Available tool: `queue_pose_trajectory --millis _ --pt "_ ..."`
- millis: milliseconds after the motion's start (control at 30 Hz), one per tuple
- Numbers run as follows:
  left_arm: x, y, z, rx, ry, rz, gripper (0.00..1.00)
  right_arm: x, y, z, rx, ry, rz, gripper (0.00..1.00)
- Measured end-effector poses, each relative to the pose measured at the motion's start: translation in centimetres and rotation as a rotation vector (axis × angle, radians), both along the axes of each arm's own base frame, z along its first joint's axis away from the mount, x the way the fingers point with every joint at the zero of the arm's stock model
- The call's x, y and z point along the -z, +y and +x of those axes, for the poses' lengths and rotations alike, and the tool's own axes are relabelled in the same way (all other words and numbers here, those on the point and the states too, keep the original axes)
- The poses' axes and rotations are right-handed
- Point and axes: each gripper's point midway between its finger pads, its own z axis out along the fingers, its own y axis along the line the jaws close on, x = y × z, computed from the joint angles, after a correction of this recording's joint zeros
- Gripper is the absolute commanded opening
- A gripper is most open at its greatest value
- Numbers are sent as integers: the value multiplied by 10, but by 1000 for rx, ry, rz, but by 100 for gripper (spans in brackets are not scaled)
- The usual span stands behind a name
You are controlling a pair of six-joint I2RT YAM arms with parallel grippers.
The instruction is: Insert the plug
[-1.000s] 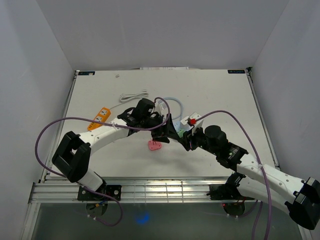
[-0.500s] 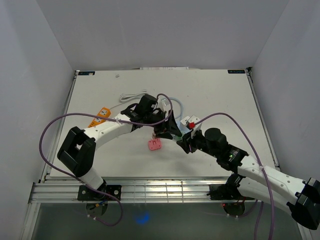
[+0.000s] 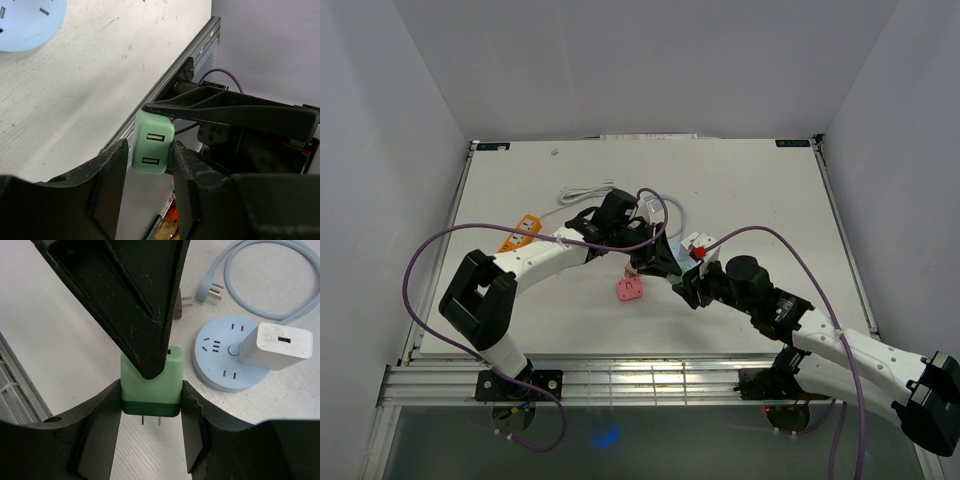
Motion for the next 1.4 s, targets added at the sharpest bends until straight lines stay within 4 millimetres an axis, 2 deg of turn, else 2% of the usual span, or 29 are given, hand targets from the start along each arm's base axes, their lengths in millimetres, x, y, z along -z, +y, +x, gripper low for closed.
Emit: queue_pose_trajectory --millis 367,500,667,900,967,1033,1067,1233,1267,1400 --pt "6 0 0 4 2 12 50 7 2 -1 -8 11 -21 31" --pt "6 0 1 3 -1 14 47 10 2 0 -10 17 -31 31" --pt "7 1 0 16 -11 14 26 13 4 0 -13 23 -36 32" --pt "9 0 1 32 -18 2 20 15 2 2 1 24 -44 34" --pt "9 0 2 32 -21 2 17 15 2 2 4 24 -44 39" --pt "10 0 2 34 -26 2 9 15 2 2 7 24 -46 47" --pt "10 0 2 35 -28 3 0 16 2 3 11 26 -46 53" --pt "14 2 5 24 -49 24 0 14 0 6 41 24 -41 65" --pt "16 3 6 19 -56 34 0 12 -1 7 49 21 -35 69" --pt "25 11 13 -19 -95 100 0 -2 -5 9 79 -10 3 74"
